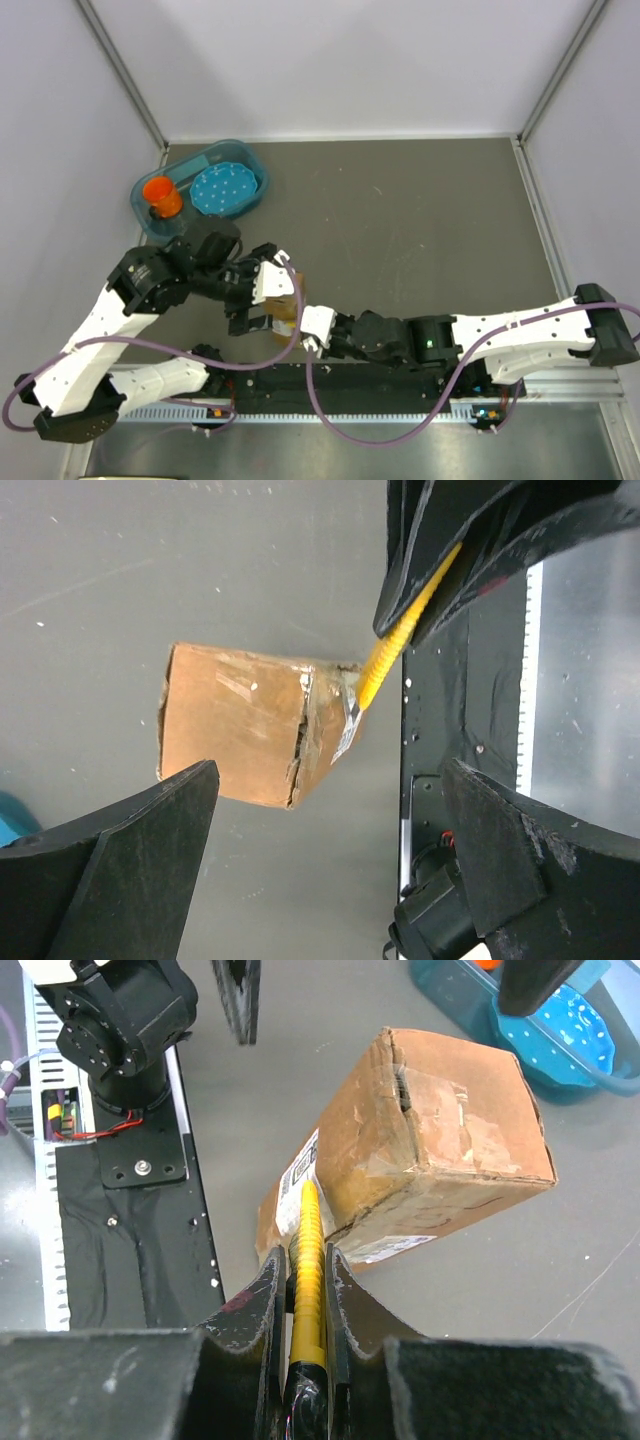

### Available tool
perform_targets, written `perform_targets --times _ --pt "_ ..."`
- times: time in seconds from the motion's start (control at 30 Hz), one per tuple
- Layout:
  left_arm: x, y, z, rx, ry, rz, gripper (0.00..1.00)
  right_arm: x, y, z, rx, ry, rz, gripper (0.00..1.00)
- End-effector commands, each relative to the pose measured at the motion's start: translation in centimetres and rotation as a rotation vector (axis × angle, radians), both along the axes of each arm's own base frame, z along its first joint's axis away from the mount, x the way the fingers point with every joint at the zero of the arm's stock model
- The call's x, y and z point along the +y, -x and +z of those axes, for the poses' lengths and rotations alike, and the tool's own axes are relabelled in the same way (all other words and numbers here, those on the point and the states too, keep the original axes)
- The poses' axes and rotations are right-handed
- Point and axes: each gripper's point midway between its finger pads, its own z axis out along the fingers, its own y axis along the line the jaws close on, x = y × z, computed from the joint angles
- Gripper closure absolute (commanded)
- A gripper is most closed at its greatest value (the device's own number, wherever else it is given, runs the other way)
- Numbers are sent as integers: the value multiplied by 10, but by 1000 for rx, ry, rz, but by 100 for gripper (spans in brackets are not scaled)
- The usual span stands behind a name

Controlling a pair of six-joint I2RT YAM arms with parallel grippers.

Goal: Unpack the express box
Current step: Cut the express box at the center of the board.

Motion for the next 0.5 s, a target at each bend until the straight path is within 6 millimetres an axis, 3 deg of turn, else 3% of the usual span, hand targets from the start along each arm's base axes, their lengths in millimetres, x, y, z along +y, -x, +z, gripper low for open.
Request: perform_targets --times 0.0,0.3,0.47 --pt "32 23 -38 99 -183 -39 1 -2 -6 24 22 -84 -33 100" --pt "29 -4 -36 -21 -213 -41 1 -8 0 21 66 -83 -28 100" --pt "27 -4 -37 -20 -209 -48 1 -9 10 10 86 -51 -3 100"
